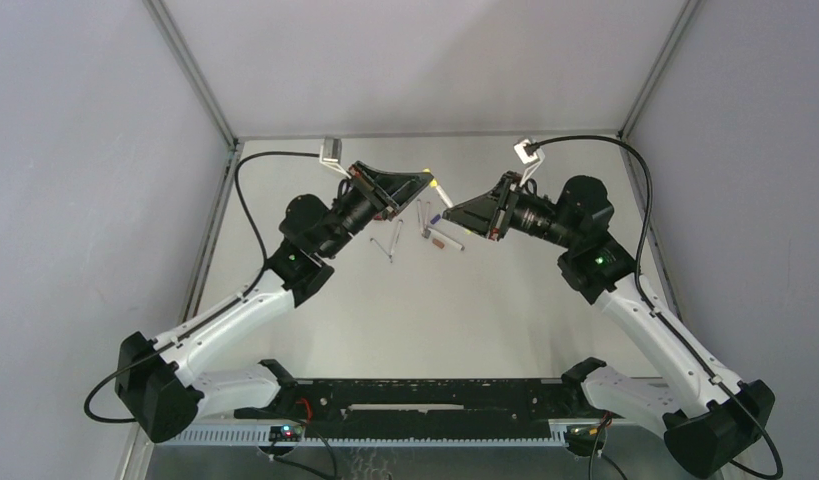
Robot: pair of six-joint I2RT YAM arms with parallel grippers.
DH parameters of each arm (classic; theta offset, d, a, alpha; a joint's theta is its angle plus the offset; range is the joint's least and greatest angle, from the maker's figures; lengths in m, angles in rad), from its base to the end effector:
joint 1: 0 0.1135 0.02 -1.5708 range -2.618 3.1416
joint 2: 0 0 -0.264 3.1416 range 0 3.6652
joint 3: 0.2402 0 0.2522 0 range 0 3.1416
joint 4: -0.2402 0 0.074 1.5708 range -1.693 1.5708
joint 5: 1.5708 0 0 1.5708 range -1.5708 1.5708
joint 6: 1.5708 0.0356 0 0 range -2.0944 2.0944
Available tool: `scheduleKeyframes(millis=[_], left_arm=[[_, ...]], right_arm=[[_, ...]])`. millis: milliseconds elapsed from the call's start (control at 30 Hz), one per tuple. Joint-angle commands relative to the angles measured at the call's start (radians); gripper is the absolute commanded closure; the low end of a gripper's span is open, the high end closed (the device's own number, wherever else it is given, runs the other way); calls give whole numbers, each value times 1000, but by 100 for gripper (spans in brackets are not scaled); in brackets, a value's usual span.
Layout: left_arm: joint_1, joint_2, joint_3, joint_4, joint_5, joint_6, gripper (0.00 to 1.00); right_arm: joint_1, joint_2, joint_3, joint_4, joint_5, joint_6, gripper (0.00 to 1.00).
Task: Insert the pens into the pen caps
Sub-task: Insert the pen cap onto the pen.
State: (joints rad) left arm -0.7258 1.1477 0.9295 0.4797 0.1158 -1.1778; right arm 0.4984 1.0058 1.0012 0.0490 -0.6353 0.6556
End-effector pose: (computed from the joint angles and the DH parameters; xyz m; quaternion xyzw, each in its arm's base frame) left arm 0.1988 -0.1819 0.3880 -0.0915 0.6027 -0.6654 0.4308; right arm 0.1888 0.1268 0.3999 -0.1734 0.6723 0.5554 0.4576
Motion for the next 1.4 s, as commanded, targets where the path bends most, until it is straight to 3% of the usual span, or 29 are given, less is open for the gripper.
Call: scheduleKeyframes(millis=[0, 433, 1133, 1367], left_arm=[[-29, 20, 11, 114, 127, 16, 100], [-32, 72, 122, 186, 293, 89, 97], [-31, -5, 100, 144, 262, 136, 78], [-31, -23, 98, 123, 266, 153, 66]], right_arm=[[-32, 2, 26, 168, -29, 112, 100], [-30, -43, 73, 351, -159, 184, 100], [-56, -113, 60, 336, -182, 191, 100], [-61, -118, 60, 344, -185, 209, 100]])
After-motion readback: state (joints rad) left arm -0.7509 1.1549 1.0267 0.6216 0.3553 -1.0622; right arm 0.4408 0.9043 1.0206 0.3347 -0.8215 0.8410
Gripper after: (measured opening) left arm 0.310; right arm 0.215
